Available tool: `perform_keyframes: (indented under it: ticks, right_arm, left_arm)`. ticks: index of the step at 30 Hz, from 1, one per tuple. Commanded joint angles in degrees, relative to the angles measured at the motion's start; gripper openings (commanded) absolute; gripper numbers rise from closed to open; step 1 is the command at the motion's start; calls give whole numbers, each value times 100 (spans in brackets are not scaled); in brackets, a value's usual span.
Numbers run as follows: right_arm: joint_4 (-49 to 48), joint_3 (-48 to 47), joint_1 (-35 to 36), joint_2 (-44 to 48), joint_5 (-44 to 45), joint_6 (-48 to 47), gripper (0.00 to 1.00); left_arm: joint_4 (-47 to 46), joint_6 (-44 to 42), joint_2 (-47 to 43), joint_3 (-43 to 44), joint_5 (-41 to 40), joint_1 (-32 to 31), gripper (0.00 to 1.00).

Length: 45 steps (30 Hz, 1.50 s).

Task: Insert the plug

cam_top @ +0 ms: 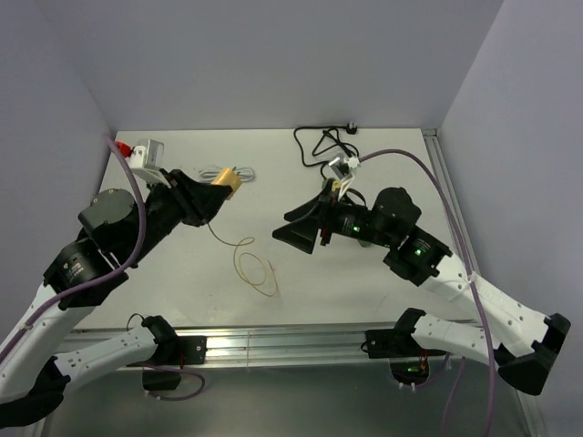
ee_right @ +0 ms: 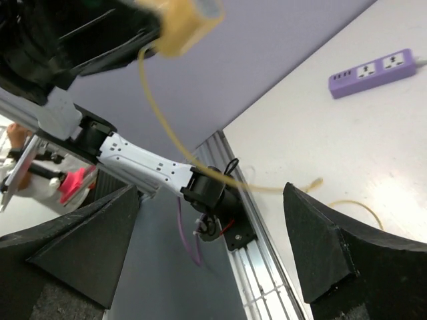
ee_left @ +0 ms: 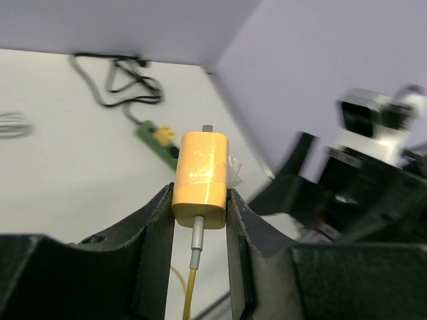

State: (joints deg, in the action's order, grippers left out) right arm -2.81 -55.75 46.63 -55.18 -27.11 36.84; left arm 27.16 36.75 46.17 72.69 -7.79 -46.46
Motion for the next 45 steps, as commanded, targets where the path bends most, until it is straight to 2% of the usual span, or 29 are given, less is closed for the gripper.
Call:
perform_keyframes:
  ticks: [1, 4, 5, 7, 8, 10, 11, 17, 21, 25, 27, 34, 39, 45]
  right_arm:
    - [561, 212, 4, 419, 478, -274, 94]
    - [702, 484, 4, 735, 724, -283, 93]
    - [746, 555, -5, 789, 812, -335, 93]
    - [886, 705, -5, 920, 996, -379, 93]
    - [940, 740, 4, 956, 1024, -397, 92]
    - [1027, 819, 4, 1087, 1033, -432, 92]
    - [1037, 863, 4, 1123, 1024, -449, 92]
    - [1221, 1083, -5, 1457, 1173, -555, 92]
    - [1344, 1189, -5, 1598, 1244, -643, 92]
    - [1266, 1364, -5, 1677, 1069, -634, 92]
    - [1230, 1461, -5, 1668, 954, -625, 92]
    - [1300, 1523, -14, 1397, 611, -757, 92]
    - [1441, 1400, -5, 1097, 418, -1029, 92]
    - [1450, 1470, -14, 948, 356, -1188, 92]
  left_arm:
    - [1511, -878, 304, 606, -1441, 5, 0]
    - [1862, -1449, 655, 948, -2039, 49, 0]
    - [1959, -1573, 778, 1045, -2007, 153, 0]
    - [2065, -1916, 1095, 1274, -1649, 399, 0]
    - [2100, -2013, 1200, 1327, -933, 870, 0]
    - [2170, -2250, 1543, 1424, -182, 1522, 0]
    - [2197, -2312, 1666, 1433, 300, 2100, 0]
    - [2461, -2725, 2957, 1766, 638, 3053, 0]
    - [2609, -3050, 3905, 2274, 674, 3301, 0]
    - [3066, -3534, 4925, 2776, -80, 3529, 0]
    - [3286, -3613, 5382, 3005, -179, 3696, 0]
    - [3340, -4123, 5991, 3138, -943, 3969, 0]
    - [3726, -4141, 6560, 3724, 162, 4416, 0]
    - [3683, -4430, 6931, 3455, -134, 4514, 0]
